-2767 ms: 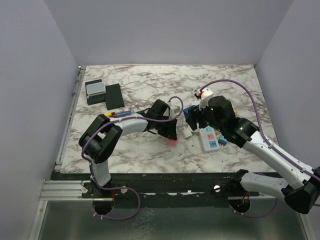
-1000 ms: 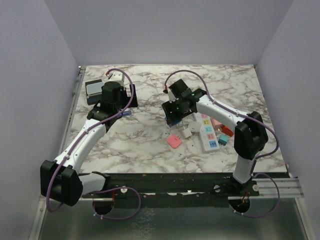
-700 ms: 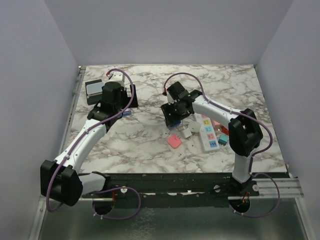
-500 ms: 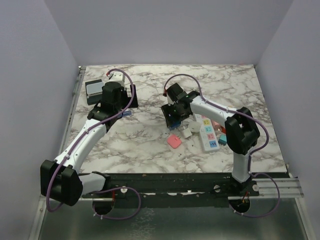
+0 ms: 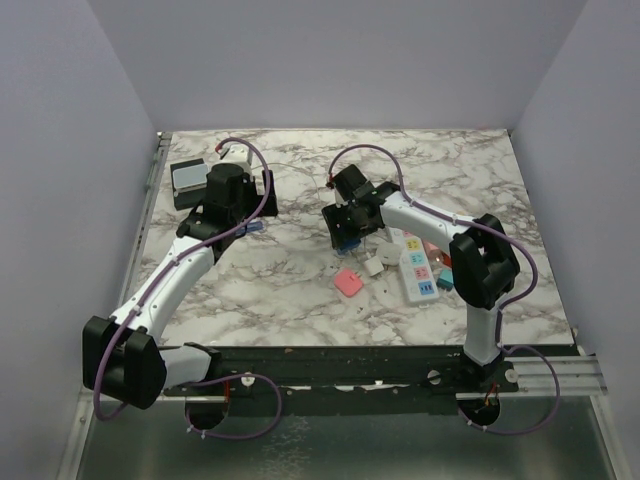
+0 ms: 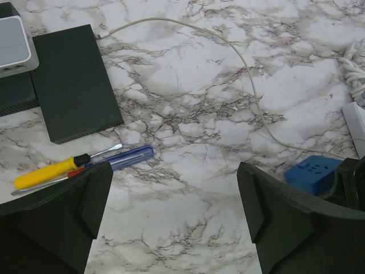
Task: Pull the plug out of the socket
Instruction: Place the socket at the center of the board, then reset both arms
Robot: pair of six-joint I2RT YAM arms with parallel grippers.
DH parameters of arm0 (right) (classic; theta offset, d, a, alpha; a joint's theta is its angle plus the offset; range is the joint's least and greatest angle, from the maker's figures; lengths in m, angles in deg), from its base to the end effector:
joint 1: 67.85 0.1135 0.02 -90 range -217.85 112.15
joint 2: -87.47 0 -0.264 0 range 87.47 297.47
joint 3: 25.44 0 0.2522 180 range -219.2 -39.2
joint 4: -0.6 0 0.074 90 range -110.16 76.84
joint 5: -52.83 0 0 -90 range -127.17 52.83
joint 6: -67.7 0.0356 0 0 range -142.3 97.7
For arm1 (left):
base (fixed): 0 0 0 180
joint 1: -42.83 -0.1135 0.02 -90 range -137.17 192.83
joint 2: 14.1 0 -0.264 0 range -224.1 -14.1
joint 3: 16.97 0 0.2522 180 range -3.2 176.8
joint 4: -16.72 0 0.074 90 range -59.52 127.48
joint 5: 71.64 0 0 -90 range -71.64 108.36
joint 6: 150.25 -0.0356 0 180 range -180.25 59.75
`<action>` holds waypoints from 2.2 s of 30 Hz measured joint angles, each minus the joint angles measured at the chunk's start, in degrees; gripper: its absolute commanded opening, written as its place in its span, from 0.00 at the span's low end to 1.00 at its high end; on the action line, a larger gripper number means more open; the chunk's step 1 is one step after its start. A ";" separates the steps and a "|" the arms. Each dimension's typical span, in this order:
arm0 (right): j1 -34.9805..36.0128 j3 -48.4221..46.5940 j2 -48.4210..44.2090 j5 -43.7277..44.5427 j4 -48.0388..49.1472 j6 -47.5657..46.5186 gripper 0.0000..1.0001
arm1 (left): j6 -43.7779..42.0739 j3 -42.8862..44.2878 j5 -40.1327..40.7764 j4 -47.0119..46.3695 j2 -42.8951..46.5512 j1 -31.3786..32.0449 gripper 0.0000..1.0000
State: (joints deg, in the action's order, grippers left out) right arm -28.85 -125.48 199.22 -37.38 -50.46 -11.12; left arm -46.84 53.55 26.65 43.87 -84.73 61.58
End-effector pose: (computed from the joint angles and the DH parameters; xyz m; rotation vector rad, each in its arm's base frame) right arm 0.3224 0.2612 0.2101 -0.6500 2.6194 0.2817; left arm 0.2684 -0.0857 0.3120 0.0050 2.0472 -0.2030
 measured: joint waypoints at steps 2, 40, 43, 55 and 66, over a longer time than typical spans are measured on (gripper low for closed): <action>0.00 0.00 0.00 0.00 0.17 0.00 0.50 | -0.02 0.00 -0.15 0.00 -0.13 0.00 0.99; -0.28 11.96 -16.92 2.25 14.99 1.60 0.81 | -0.61 -2.34 1.40 -0.59 0.28 0.00 0.99; -1.60 14.80 -21.88 2.19 18.29 2.51 0.82 | -0.59 -2.97 2.86 -1.29 1.29 0.00 0.99; -22.82 31.89 -38.95 -0.33 23.91 4.48 0.85 | -0.42 -6.36 9.38 -4.98 8.02 0.00 0.99; -27.43 39.26 -59.23 5.75 32.50 1.05 0.85 | -0.55 -6.64 13.03 -6.47 17.29 0.00 0.99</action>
State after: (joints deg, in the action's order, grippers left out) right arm -56.28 -86.23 139.98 -31.63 -17.95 -10.07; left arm -47.39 46.90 39.68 37.40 -67.44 61.58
